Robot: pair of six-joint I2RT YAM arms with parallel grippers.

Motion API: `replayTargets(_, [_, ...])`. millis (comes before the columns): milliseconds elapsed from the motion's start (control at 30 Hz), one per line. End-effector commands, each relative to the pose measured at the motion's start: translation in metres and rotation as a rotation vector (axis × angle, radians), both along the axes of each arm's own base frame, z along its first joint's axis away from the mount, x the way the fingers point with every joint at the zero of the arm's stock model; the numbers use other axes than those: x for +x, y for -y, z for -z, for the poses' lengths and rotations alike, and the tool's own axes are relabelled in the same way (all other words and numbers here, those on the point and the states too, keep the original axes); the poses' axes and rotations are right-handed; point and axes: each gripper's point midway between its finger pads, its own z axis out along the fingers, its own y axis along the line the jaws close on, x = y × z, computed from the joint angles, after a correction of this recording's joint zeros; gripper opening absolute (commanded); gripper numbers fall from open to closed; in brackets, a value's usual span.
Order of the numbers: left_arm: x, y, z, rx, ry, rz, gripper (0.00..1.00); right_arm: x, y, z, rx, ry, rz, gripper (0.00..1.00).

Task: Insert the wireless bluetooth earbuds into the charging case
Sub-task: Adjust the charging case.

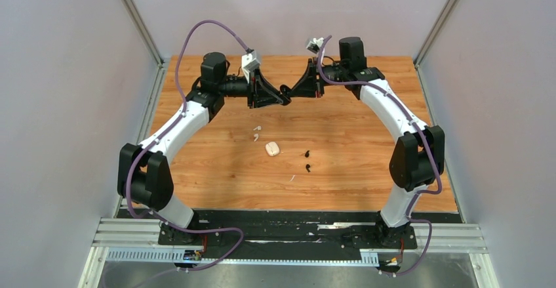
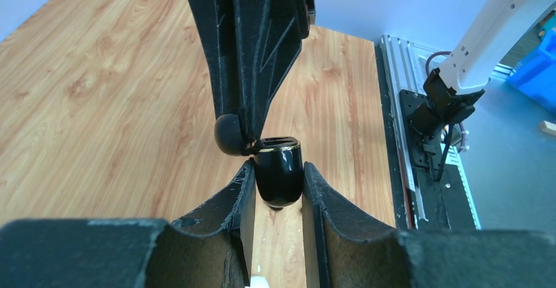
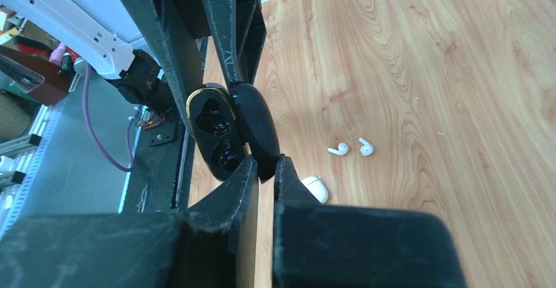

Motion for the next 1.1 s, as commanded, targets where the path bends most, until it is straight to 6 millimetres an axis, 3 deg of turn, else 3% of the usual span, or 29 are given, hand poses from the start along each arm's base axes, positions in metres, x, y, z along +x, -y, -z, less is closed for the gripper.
replayTargets(0, [0.005,0.000,-0.015,-0.023,0.063,-0.033,0.00,-0.011,-0.005,-0.009,0.027,0.033,-0.056,0.00])
replayTargets(133, [0.012,-0.002,-0.005,0.007,0.025,-0.084,0.02,-0.005,-0.003,-0.012,0.009,0.082,-0.012,0.00])
replayTargets(333, [0.017,-0.008,0.008,0.067,-0.039,-0.154,0.61,0.019,0.006,-0.008,-0.103,0.226,0.113,0.00])
replayTargets(400, [0.013,-0.012,0.007,0.106,-0.060,-0.160,0.71,0.024,0.011,-0.005,-0.151,0.293,0.127,0.00])
replayTargets(433, [0.012,-0.014,-0.007,0.105,-0.042,-0.164,0.76,0.026,0.014,-0.004,-0.176,0.324,0.131,0.00])
replayTargets(467, [0.009,-0.017,-0.004,0.130,-0.080,-0.171,0.77,0.028,0.016,-0.002,-0.201,0.360,0.131,0.00])
replayTargets(600, [0.006,-0.023,-0.037,0.125,-0.137,-0.183,0.78,0.023,0.022,0.004,-0.281,0.490,0.098,0.00])
replayTargets(800, [0.016,-0.016,-0.016,0.196,-0.339,-0.133,0.75,0.010,0.014,0.011,-0.364,0.660,0.022,0.00])
replayTargets(1067, [0.015,-0.009,0.011,0.266,-0.597,0.000,0.68,-0.003,-0.001,0.015,-0.418,0.809,-0.063,0.00])
